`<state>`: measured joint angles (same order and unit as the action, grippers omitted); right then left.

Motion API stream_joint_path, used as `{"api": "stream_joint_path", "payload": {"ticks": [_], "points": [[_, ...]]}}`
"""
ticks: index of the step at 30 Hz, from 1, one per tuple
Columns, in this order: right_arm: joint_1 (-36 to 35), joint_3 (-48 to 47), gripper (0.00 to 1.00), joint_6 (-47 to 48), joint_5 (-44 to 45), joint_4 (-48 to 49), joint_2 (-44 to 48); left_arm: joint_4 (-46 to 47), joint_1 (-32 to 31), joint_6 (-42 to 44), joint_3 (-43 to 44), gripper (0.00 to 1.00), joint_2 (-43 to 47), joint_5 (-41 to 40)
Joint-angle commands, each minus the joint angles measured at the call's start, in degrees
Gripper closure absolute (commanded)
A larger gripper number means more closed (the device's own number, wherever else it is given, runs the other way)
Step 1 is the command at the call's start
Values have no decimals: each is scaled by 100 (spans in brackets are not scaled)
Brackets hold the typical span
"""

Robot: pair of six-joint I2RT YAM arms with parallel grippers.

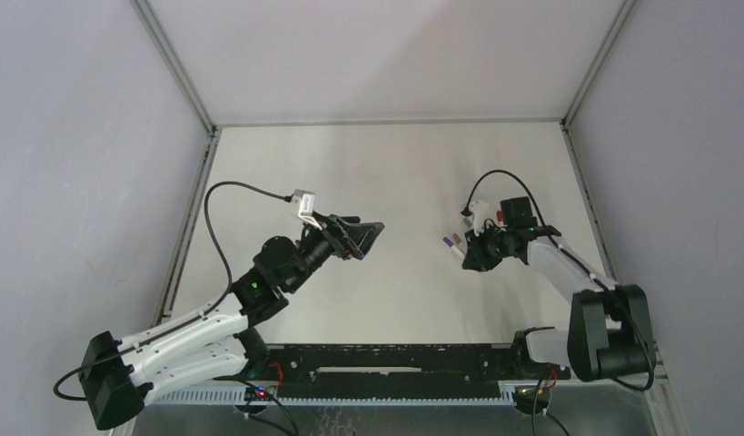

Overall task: Insert the pens into the pen caps
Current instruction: Place the pen at the center of the board, then reset both arms

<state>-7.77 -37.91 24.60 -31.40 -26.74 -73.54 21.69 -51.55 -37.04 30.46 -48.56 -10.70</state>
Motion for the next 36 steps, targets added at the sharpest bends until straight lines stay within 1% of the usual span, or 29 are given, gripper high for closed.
{"api": "stream_joint_path", "payload": {"ticks": [1, 5, 9, 11, 14, 17, 18, 21, 22, 24, 25, 27, 30, 32, 34, 36], "points": [[-451, -345, 81, -354, 605, 564, -418, 225, 48, -223, -218, 13, 204, -260], [-532, -606, 74, -588, 1058, 501, -858, 229, 47, -320, -377, 13, 342, -369], [-369, -706, 65, -564, 898, 287, -1026, 229, 48, -290, -387, 13, 384, -431], [-267, -720, 61, -537, 780, 218, -919, 213, 47, -259, -347, 13, 365, -413], [-5, -799, 58, -473, 411, -41, -548, 31, 66, -215, -230, 13, 376, -338], [367, -880, 56, -227, 42, -420, 32, -543, 141, -150, 52, 13, 478, -280], [483, -941, 55, 32, -1, -583, 237, -816, 196, -140, 181, 13, 524, -258], [918, -1312, 35, 731, 67, -1031, 808, -1646, 588, -141, 596, 10, 690, 19], [1084, -1481, 25, 838, 189, -1104, 959, -1883, 762, -119, 741, 8, 754, 167], [1431, -1902, 2, 438, 814, -824, 1240, -2561, 1205, -110, 1151, 1, 928, 400], [1667, -2251, 0, 233, 1070, -762, 1308, -2905, 1620, -107, 1427, 0, 1005, 479], [1852, -2878, 0, -26, 1190, -847, 1318, -3374, 2086, -107, 1902, 0, 1061, 637], [1919, -3860, 0, -675, 1311, -1044, 1218, -3877, 2890, -10, 2689, 0, 971, 1210], [1928, -4632, 0, -907, 1120, -1414, 1105, -4294, 3357, 116, 3319, 0, 790, 1560], [1937, -5301, 0, -1113, 878, -1684, 1031, -4747, 3510, 336, 3988, 0, 565, 1751], [1937, -5760, 0, -1417, 746, -1713, 1042, -5279, 3554, 624, 4692, 0, 316, 1750]]}}
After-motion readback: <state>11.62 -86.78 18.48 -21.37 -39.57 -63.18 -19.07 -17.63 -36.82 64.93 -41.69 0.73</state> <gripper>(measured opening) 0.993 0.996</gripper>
